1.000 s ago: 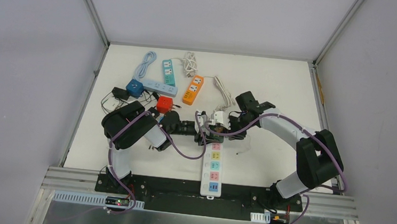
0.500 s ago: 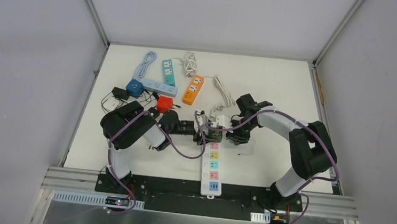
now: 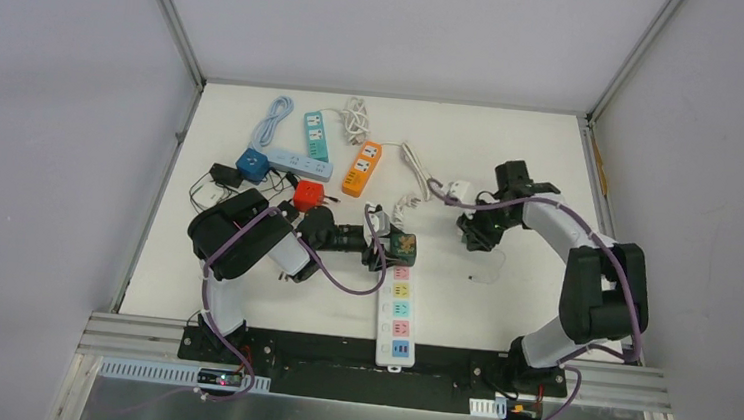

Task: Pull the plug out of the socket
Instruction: Remove the plug from the socket, then place the plug at the center of the board.

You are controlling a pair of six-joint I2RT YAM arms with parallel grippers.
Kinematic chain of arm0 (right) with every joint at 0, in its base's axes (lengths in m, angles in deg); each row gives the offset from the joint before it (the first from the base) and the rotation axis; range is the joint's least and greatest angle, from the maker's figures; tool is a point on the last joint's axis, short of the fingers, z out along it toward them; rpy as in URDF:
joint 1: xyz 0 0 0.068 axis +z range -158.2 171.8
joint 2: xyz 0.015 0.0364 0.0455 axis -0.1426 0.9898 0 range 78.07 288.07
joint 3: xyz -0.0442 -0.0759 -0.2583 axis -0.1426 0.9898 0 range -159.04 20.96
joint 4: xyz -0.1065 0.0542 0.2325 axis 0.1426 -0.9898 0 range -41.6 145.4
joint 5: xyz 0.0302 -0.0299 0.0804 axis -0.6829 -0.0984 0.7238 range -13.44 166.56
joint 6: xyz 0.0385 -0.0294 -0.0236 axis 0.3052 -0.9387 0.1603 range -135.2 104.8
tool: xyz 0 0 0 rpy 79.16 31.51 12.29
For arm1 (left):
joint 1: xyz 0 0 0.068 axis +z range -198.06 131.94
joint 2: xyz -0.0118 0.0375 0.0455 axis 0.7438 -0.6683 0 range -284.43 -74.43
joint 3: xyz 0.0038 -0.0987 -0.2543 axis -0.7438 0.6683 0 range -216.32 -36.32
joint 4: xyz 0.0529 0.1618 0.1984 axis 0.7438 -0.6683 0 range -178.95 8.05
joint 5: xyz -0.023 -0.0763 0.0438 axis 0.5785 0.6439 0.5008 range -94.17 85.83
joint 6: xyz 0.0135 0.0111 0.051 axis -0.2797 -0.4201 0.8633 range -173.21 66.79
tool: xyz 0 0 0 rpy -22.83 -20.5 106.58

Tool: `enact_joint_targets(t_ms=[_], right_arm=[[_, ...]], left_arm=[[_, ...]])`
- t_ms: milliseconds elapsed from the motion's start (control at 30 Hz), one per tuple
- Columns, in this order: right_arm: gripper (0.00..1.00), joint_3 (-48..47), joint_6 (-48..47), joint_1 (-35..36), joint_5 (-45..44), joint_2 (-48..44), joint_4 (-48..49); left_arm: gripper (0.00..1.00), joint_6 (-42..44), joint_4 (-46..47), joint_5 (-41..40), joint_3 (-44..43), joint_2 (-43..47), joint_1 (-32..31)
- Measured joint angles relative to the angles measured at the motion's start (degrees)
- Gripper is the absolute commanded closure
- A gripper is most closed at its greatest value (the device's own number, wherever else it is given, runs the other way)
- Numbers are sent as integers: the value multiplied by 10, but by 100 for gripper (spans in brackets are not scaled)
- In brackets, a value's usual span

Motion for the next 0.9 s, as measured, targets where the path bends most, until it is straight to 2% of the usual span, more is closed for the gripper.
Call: enact_joint_targets(t_ms=[200, 333, 467, 600, 733, 800, 900], right_arm=[[100, -15, 128, -112, -43, 10, 72], [100, -24, 189, -148, -66, 25, 113], [100, -25, 242, -181, -70, 44, 146], [97, -26, 280, -220, -70, 70, 167], [85, -34, 306, -245, -70, 95, 172], [72, -36, 314, -250, -70, 100, 172], [56, -39, 320, -252, -69, 102, 171]], left_arm=[[74, -9, 0, -8, -1, 0, 0], [69, -17, 0, -13, -1, 0, 0], [57, -20, -5, -17, -1, 4, 0], [39, -27, -14, -29, -1, 9, 0], [23, -44, -28, -45, -1, 14, 0], [16, -57, -43, -59, -1, 16, 0], [13, -72, -70, -74, -1, 25, 3]])
